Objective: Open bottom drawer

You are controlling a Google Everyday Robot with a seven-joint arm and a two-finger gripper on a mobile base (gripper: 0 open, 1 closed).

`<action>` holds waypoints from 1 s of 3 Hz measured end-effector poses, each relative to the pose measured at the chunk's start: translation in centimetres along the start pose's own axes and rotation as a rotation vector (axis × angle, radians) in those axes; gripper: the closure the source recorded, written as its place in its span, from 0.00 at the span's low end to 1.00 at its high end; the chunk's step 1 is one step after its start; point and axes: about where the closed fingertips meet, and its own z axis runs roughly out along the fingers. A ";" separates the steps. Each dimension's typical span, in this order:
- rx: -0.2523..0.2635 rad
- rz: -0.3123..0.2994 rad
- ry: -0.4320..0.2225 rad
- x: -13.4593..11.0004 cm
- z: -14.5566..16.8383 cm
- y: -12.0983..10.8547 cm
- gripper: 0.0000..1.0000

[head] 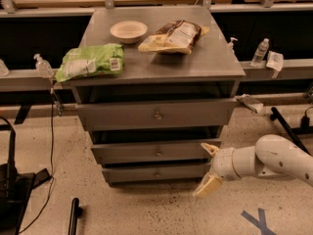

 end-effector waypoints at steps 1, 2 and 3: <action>0.000 0.000 0.000 0.0 0.0 0.0 0.00; -0.016 -0.016 -0.046 0.6 1.8 -0.4 0.00; -0.020 -0.103 -0.129 3.5 6.3 -0.6 0.00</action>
Offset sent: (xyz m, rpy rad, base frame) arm 0.0256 0.0145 -0.0460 0.1202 -0.0465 0.0741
